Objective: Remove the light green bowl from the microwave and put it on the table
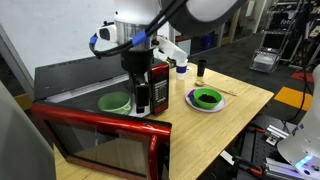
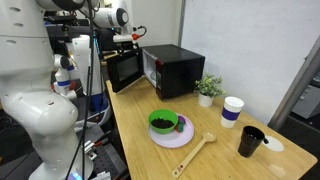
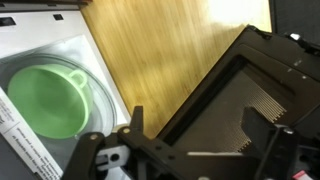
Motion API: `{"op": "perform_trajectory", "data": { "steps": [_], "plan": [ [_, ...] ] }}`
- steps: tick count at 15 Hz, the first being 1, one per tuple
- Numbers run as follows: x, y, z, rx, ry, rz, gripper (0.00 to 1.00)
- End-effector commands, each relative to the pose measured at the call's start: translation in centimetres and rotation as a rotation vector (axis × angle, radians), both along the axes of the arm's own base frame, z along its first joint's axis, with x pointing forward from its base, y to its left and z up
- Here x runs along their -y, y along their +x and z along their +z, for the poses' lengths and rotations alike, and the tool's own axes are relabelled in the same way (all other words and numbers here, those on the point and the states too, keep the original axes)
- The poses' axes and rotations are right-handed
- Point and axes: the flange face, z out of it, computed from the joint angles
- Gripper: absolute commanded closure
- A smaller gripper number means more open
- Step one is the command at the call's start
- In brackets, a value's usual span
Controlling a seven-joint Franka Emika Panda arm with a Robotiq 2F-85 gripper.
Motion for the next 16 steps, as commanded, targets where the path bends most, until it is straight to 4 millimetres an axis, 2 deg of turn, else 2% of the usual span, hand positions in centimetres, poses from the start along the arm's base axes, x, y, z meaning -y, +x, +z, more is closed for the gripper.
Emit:
{"op": "perform_trajectory", "data": {
  "steps": [1, 3, 10, 16],
  "plan": [
    [2.0, -1.1, -0.4, 0.114, -0.064, -0.031, 0.00],
    [2.9, -1.2, -1.6, 0.157, -0.116, -0.052, 0.00],
    [4.7, -2.1, -7.8, 0.278, -0.283, -0.129, 0.00],
    [4.8, -2.7, -12.6, 0.375, -0.373, -0.146, 0.00]
  ]
}}
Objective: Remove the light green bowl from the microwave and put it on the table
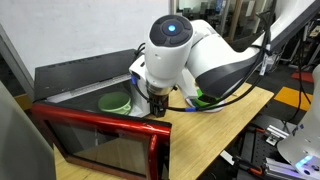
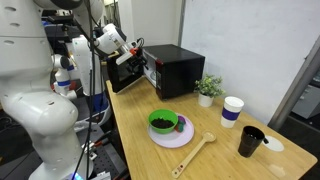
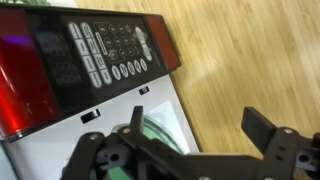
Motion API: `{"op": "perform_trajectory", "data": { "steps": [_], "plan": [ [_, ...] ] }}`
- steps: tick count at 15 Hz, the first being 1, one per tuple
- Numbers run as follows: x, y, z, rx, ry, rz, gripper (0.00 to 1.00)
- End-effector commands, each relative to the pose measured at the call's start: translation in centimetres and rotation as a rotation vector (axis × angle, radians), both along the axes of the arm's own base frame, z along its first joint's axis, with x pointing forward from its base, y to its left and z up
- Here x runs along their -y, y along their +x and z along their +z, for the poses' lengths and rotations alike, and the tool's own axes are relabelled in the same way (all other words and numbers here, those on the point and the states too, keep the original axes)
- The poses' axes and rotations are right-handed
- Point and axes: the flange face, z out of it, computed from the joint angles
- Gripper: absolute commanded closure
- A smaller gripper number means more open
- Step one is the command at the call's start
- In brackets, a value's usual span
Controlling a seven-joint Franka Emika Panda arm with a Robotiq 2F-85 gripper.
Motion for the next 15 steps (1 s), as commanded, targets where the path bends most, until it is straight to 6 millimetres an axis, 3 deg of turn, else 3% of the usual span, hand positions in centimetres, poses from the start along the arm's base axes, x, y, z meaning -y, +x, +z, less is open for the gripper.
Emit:
{"op": "perform_trajectory", "data": {
  "steps": [1, 7, 15],
  "plan": [
    [-0.1, -0.2, -2.4, 0.047, -0.025, 0.016, 0.00],
    [-0.9, 0.2, -4.6, 0.115, -0.054, 0.059, 0.00],
    [-1.0, 1.1, -5.8, 0.171, -0.028, 0.086, 0.00]
  ]
}}
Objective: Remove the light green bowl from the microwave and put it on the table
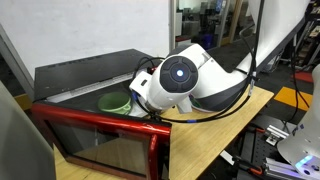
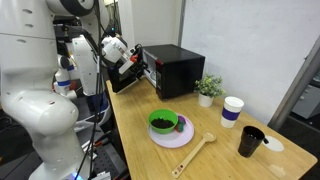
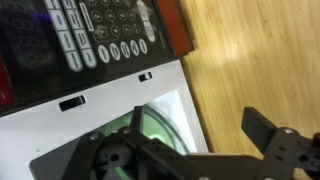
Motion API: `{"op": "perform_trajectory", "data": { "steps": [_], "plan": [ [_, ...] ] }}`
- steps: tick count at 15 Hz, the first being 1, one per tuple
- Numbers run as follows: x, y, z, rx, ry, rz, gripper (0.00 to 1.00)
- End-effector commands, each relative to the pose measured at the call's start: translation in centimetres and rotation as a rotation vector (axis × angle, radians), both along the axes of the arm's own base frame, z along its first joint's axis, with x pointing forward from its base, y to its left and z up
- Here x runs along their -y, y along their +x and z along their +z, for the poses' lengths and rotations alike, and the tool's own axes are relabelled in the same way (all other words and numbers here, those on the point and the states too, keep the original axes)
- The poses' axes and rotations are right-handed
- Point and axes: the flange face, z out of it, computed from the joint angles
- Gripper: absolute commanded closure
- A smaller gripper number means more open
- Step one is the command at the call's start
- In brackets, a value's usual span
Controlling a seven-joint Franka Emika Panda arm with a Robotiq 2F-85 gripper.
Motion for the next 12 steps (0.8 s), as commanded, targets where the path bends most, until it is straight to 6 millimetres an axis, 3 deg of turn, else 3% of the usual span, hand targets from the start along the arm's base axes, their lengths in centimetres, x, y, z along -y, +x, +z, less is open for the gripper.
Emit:
{"op": "perform_trajectory", "data": {
  "steps": [1, 12],
  "plan": [
    [0.0, 1.1, -0.9, 0.034, 0.024, 0.022, 0.00],
    [-1.2, 3.4, -2.6, 0.175, 0.064, 0.127, 0.00]
  ]
}}
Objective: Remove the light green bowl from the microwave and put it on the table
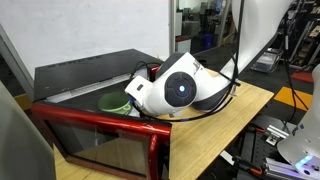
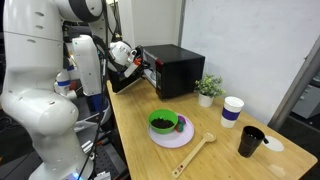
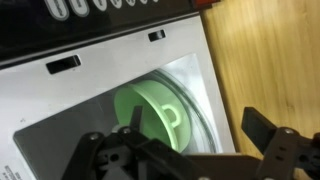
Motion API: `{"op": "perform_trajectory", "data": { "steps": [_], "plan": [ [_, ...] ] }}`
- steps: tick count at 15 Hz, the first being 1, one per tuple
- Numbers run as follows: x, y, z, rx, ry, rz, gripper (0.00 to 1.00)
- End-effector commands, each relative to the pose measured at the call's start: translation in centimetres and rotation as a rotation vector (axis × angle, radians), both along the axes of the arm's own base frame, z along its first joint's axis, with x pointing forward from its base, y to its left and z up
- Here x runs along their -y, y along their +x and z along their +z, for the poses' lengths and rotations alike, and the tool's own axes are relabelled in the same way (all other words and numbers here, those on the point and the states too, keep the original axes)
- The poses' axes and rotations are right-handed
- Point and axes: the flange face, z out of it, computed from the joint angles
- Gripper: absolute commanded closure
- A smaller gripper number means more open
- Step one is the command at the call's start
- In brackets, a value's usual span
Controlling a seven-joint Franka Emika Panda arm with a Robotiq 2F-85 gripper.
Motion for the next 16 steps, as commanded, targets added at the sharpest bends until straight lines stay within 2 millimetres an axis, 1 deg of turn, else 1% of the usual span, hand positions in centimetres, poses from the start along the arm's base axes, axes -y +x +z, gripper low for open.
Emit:
{"op": "perform_trajectory", "data": {
  "steps": [1, 3, 4, 10, 16],
  "plan": [
    [-0.61, 1.23, -0.59, 0.029, 0.024, 0.041, 0.00],
    [-0.90, 1.46, -0.38, 0.039, 0.040, 0.032, 0.00],
    [-0.62, 0.70, -0.27, 0.026, 0.018, 0.017, 0.00],
    [-0.77, 0.70, -0.25, 0.027, 0.022, 0.016, 0.00],
    [-0.13, 1.31, -0.44, 0.025, 0.024, 0.029, 0.00]
  ]
}}
